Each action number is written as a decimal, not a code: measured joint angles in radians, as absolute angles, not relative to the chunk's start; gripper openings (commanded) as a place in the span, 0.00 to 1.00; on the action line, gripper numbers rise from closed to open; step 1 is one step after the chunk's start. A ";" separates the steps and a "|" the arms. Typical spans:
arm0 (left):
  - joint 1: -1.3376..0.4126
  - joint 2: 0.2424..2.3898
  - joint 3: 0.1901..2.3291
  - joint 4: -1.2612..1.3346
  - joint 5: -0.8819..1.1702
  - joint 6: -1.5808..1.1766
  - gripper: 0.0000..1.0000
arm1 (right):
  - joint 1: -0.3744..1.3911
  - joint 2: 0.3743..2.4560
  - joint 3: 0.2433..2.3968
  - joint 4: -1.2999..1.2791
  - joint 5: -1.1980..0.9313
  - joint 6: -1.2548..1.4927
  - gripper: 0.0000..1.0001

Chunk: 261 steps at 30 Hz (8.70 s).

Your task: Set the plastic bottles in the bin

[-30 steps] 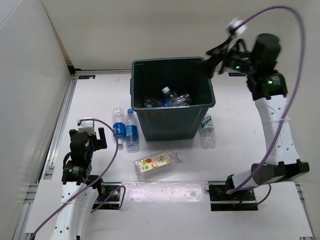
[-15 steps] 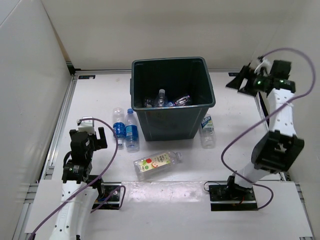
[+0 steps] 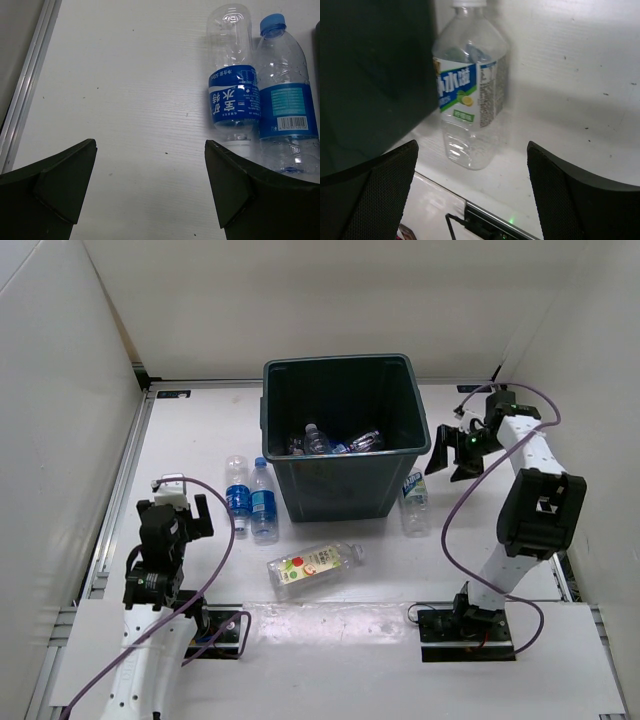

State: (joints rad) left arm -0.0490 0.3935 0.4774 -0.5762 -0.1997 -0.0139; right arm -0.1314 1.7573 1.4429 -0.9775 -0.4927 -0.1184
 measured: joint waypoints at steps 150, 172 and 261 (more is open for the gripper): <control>-0.112 1.898 1.314 -0.872 0.165 -0.364 0.67 | 0.223 1.444 1.949 -0.760 -0.316 -0.274 0.90; 0.002 1.630 1.930 -0.935 0.078 -0.368 0.42 | -0.008 1.393 1.774 -0.499 -0.381 0.056 0.89; -0.216 1.834 1.181 -0.613 0.348 -0.520 0.97 | -0.073 1.427 1.677 -0.532 -0.545 0.308 0.89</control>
